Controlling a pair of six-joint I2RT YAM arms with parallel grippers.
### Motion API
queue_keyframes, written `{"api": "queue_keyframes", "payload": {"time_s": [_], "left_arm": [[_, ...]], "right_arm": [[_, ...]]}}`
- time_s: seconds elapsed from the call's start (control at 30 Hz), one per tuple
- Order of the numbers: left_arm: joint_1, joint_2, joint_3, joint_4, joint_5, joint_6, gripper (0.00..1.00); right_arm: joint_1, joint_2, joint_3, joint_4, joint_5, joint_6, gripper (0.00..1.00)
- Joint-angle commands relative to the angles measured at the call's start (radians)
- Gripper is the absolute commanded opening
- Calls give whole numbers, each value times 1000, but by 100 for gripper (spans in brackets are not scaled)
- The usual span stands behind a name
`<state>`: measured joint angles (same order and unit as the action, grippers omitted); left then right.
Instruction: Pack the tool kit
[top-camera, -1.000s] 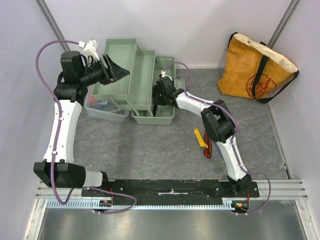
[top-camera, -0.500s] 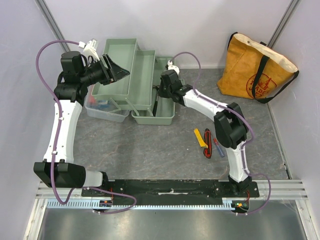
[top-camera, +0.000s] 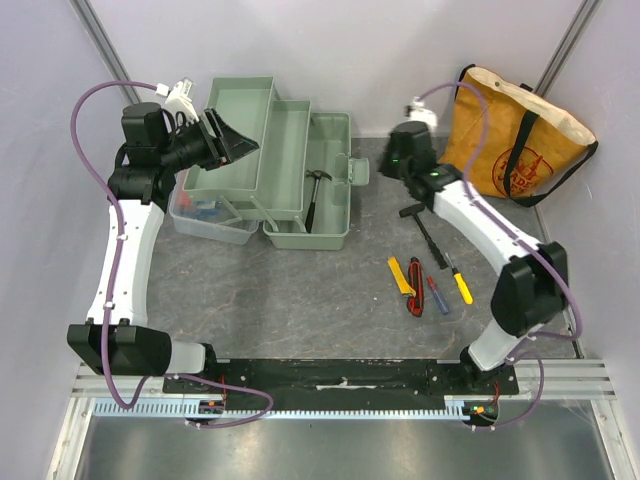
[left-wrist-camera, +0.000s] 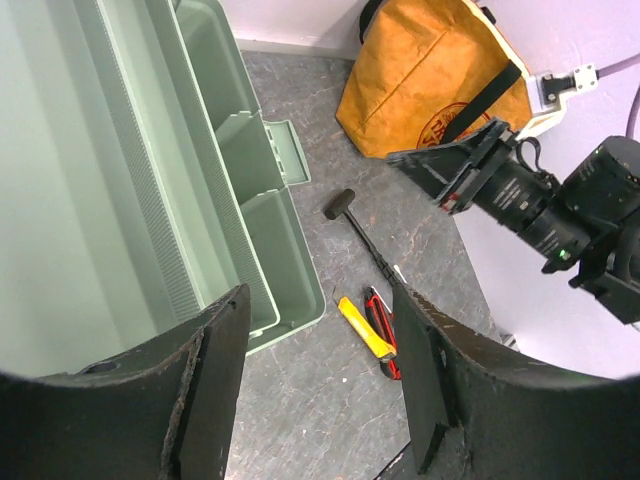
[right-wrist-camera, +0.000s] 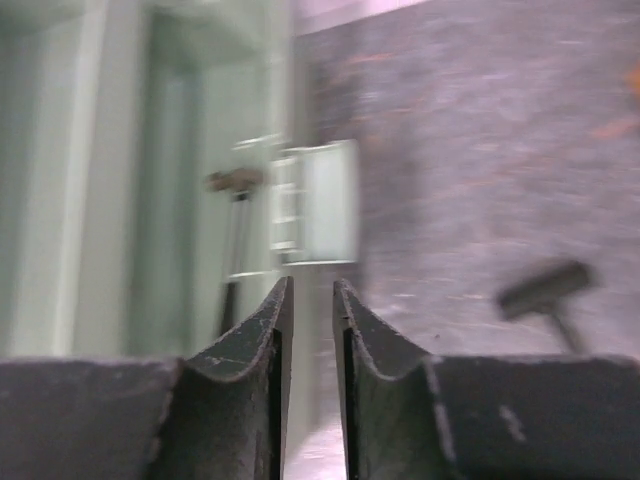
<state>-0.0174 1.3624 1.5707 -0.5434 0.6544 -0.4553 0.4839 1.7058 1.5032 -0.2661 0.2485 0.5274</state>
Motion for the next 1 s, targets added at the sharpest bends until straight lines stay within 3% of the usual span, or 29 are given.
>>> {"api": "queue_keyframes", "payload": {"time_s": [0.0, 0.07, 0.1, 0.23, 0.4, 0.73, 0.97], "left_arm": [[-1, -6, 46, 14, 8, -3, 65], [-1, -3, 49, 14, 11, -3, 65], [-3, -2, 49, 14, 14, -5, 65], [-1, 6, 35, 16, 25, -8, 65], [-3, 4, 14, 26, 34, -13, 65], [-3, -3, 5, 36, 42, -13, 65], [-3, -3, 8, 37, 56, -13, 65]], "right_arm": [[-163, -121, -168, -39, 20, -27, 33], [-235, -132, -240, -33, -53, -76, 52], [-273, -121, -268, -38, -105, -89, 56], [-370, -91, -337, -59, -271, -154, 63], [-372, -29, -356, -94, -207, -286, 71], [-373, 86, -383, -75, -241, -311, 73], [-358, 146, -383, -73, -180, -323, 63]]}}
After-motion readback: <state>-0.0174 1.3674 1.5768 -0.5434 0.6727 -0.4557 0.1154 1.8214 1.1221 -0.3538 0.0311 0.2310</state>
